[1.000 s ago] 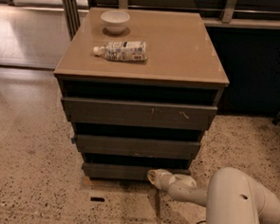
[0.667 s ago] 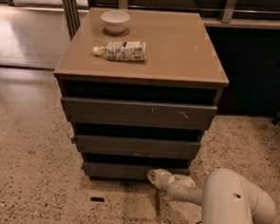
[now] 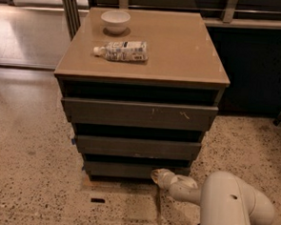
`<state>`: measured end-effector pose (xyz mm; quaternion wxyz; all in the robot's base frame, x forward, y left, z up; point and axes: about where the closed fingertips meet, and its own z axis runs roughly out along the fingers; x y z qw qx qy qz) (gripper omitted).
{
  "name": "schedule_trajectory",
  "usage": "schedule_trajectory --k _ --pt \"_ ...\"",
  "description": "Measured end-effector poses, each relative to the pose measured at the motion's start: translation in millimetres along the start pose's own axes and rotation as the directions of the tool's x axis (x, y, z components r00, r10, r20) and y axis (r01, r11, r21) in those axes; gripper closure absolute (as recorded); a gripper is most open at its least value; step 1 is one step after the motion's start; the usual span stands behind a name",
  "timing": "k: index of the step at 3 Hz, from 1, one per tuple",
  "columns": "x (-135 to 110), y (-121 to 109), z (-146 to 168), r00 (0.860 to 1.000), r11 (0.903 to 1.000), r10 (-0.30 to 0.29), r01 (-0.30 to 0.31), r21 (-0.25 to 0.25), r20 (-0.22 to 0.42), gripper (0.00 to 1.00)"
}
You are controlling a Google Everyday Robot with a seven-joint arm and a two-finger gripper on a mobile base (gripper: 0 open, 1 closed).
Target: Close bottom drawer
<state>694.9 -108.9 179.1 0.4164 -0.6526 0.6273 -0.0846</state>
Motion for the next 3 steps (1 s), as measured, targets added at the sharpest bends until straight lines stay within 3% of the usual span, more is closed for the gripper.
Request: schedule_trajectory --k 1,2,3 --pt "-7 2 -2 1.0 0.9999 0.01 -0.01 -0.004 0.013 1.0" --pt "-13 -8 -42 0.996 0.9978 0.055 -0.058 0.034 0.065 1.0" --pt "9 -16 -94 0.989 0.996 0.028 -0.04 0.08 0.144 1.0"
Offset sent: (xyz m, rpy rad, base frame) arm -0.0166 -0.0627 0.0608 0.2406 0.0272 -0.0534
